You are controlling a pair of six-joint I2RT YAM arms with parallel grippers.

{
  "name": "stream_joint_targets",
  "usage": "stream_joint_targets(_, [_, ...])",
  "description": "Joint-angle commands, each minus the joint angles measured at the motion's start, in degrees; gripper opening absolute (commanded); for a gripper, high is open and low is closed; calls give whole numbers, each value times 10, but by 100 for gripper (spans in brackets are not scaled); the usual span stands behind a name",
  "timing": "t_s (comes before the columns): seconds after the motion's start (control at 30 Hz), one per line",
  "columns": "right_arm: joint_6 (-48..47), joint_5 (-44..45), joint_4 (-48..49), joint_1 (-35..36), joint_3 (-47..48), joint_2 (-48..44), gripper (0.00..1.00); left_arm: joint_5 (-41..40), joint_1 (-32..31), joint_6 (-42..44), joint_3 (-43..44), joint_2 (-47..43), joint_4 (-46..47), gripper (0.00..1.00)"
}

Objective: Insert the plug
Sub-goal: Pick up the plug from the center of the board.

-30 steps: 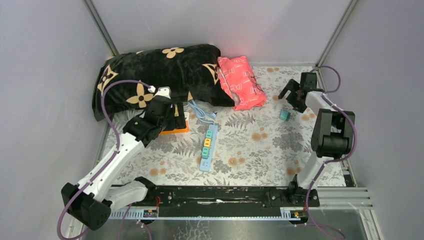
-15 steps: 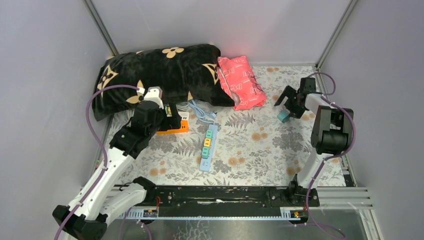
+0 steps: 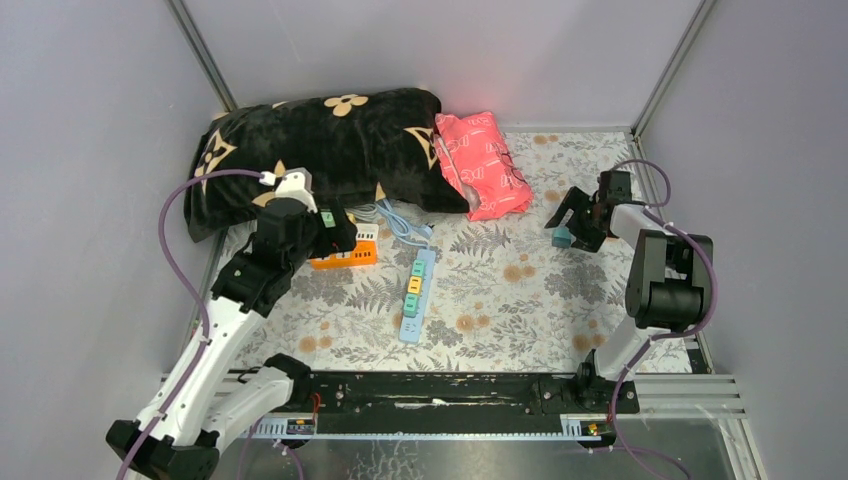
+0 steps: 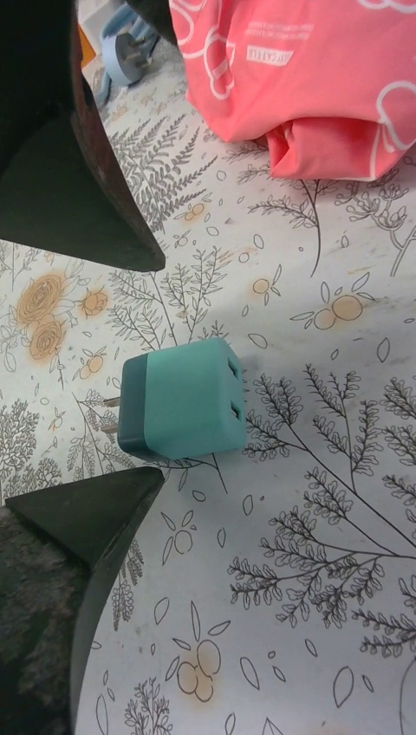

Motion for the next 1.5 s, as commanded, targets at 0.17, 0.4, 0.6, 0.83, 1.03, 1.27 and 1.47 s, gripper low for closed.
stream_joint_targets(0.17, [-54,114,-28,51,6,-20,87,7,13,-16,18,-58,42,100])
stream_joint_targets(0.4, [-77,173,-46,68,15,-14,82,35,16,20,-42,-152,116,100])
stream_joint_targets(0.6, [-93,182,-43,77,22,-3,76,29,21,33,-63,-194,127,100])
stream_joint_targets(0.83, [-118,190,-34,85,29,7,71,32,28,30,-67,-190,123,100])
stream_joint_targets(1.03, [-137,192,-25,87,29,14,68,49,37,30,-70,-173,119,100])
stream_joint_targets(1.27, [-146,196,-8,88,21,16,58,84,60,26,-71,-147,119,100])
stream_joint_targets(1.47, [-152,196,6,89,14,19,49,106,68,30,-73,-133,119,100])
